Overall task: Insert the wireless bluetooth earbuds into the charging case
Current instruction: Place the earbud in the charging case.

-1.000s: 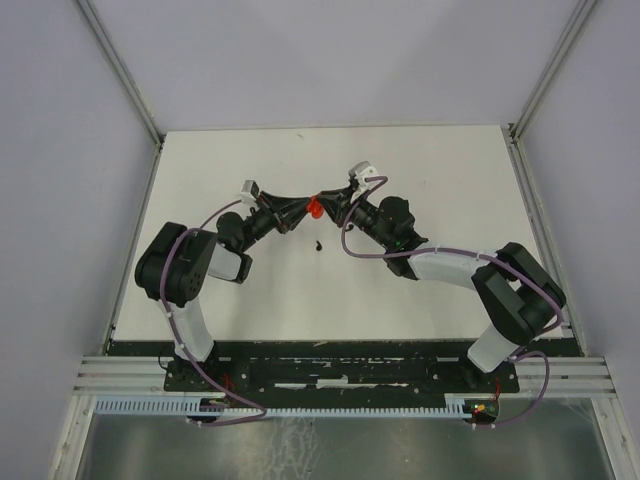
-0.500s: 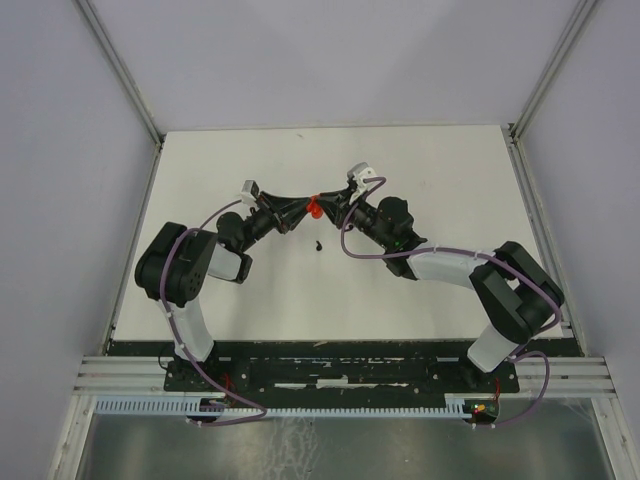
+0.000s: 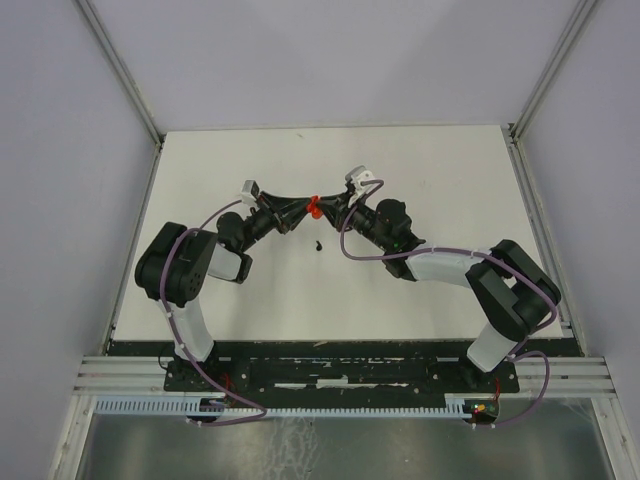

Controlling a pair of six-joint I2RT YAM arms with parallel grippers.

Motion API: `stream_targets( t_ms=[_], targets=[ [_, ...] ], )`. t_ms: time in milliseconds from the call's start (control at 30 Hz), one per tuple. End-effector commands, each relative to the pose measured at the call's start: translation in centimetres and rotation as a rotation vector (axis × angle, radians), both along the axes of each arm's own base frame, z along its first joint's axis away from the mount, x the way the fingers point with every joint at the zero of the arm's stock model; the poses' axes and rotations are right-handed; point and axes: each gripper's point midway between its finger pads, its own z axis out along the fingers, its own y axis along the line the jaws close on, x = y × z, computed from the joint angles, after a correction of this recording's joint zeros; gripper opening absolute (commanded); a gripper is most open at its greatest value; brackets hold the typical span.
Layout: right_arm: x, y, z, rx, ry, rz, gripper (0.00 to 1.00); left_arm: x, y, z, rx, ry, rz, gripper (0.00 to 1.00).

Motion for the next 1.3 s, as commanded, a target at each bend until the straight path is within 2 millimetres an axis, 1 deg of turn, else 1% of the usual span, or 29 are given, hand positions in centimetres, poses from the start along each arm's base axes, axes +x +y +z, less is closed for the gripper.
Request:
stream_targets(
  t_ms=[0,33,133,167,267,400,500,567,633,667,733,767,800,867,933,1033,1167,1267],
  targets=[
    [-0.1,0.0,1.1,0.030,-0.027,-0.004,0.13,-0.6,0.0,3.5,-0.055,-0.083,-0.014,0.03],
    [-0.1,0.0,1.3,0.036,-0.024,-0.008,0.28,-0.5,0.0,3.4,-0.052,-0.081,-0.012,0.03],
    [0.0,-0.1,2.4,0.065,-0.026,-0.019,0.50,-0.4,0.0,3.1,-0.040,-0.075,-0.007,0.03],
    [-0.1,-0.2,3.0,0.074,-0.034,-0.018,0.55,-0.4,0.0,2.9,-0.035,-0.072,-0.006,0.03],
    [0.2,-0.8,5.1,0.116,-0.060,-0.052,0.57,-0.2,0.0,2.4,-0.026,-0.065,0.000,0.03],
    [0.3,-2.8,8.4,0.201,-0.118,-0.129,0.60,-0.1,0.0,2.0,-0.028,-0.058,0.004,0.03],
    [0.4,-4.9,9.2,0.233,-0.113,-0.211,0.62,0.0,0.0,1.9,-0.028,-0.056,0.008,0.03],
    [0.8,-5.9,8.4,0.170,-0.062,-0.272,0.63,0.1,0.1,1.9,-0.030,-0.053,0.016,0.03],
    [1.2,-6.7,6.1,0.029,0.053,-0.327,0.65,0.4,0.2,2.0,-0.035,-0.047,0.031,0.03],
    [1.2,-7.3,4.5,-0.048,0.118,-0.357,0.67,0.6,0.3,2.0,-0.038,-0.042,0.041,0.03],
    [0.8,-8.4,1.8,-0.152,0.172,-0.413,0.74,1.3,0.6,1.9,-0.036,-0.017,0.075,0.03],
    [0.5,-8.7,0.8,-0.176,0.162,-0.425,0.79,1.7,0.8,1.7,-0.033,0.001,0.097,0.03],
    [0.1,-8.9,-0.3,-0.191,0.144,-0.428,0.86,2.1,0.9,1.7,-0.027,0.015,0.120,0.03],
    [-0.2,-8.7,-1.8,-0.199,0.091,-0.422,1.00,2.8,1.0,1.6,-0.010,0.045,0.160,0.03],
    [-0.3,-8.2,-3.8,-0.237,0.067,-0.406,1.00,3.4,0.9,1.6,0.007,0.072,0.198,0.03],
    [-0.3,-6.6,-5.7,-0.279,0.042,-0.370,1.00,3.7,0.2,1.4,0.027,0.116,0.227,0.03],
    [0.4,-4.8,-6.6,-0.257,0.011,-0.350,0.99,3.3,-1.2,1.2,0.015,0.159,0.220,0.03],
    [0.8,-4.0,-6.6,-0.206,-0.036,-0.348,0.99,2.8,-2.1,0.7,0.014,0.181,0.201,0.03]
  ],
)
